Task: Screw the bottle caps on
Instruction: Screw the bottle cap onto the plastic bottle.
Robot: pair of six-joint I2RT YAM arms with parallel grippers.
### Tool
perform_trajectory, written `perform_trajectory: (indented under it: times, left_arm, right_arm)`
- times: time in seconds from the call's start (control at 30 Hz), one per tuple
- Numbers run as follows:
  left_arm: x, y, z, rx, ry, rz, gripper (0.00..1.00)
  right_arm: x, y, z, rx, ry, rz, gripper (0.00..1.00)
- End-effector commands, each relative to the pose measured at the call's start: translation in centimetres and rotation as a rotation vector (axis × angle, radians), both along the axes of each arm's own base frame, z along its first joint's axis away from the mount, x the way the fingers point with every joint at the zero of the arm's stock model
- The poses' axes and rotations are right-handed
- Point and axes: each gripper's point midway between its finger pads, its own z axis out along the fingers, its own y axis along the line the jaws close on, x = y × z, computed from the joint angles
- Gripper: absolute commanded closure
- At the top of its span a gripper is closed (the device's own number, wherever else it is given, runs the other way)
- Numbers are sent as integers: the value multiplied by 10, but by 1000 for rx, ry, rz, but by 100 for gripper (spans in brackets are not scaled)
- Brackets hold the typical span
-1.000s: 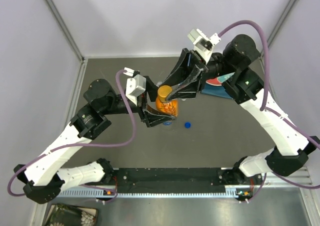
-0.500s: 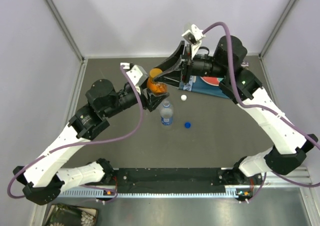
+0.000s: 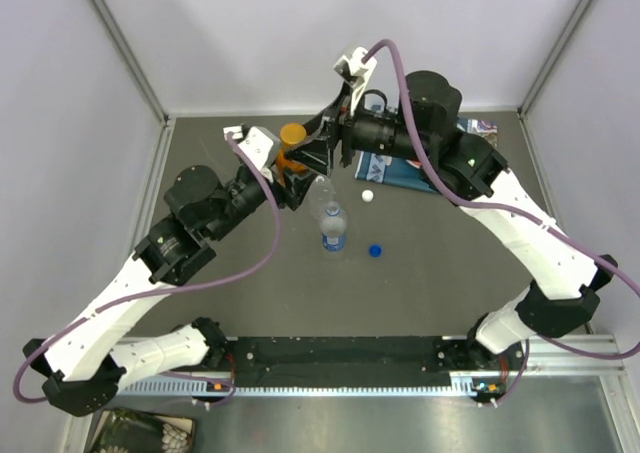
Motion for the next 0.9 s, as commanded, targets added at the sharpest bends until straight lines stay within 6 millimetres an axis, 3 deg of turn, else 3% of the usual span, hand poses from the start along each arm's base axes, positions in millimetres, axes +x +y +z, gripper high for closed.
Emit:
perform_trajectory:
  times: [0.0,0.07,0.2,0.33,0.6,0.87]
  left_arm:
    - [-17,16,78,-200,-209,-14,100]
    - [-18,15,76,-202,-202,-28,100]
    - [-26,10,72,-205,-189,-86,100]
    - [-37,2,66,-204,-166,-166,100]
    - [-107,-36,44,-167,-80,-625,100]
    - [-139,-46,29,-158,16,-836,100]
  right_arm:
    - [-4,-10,-6,-46,67,-34,26]
    - [-6,-11,-1,-35,59,-10,18]
    - [-8,-18,9,-4,85,60,17]
    - [-36,-28,20,9,14,249,16]
    - [-70,-46,49,84,-91,452,23]
    - [-95,-53,47,103,-100,596,32]
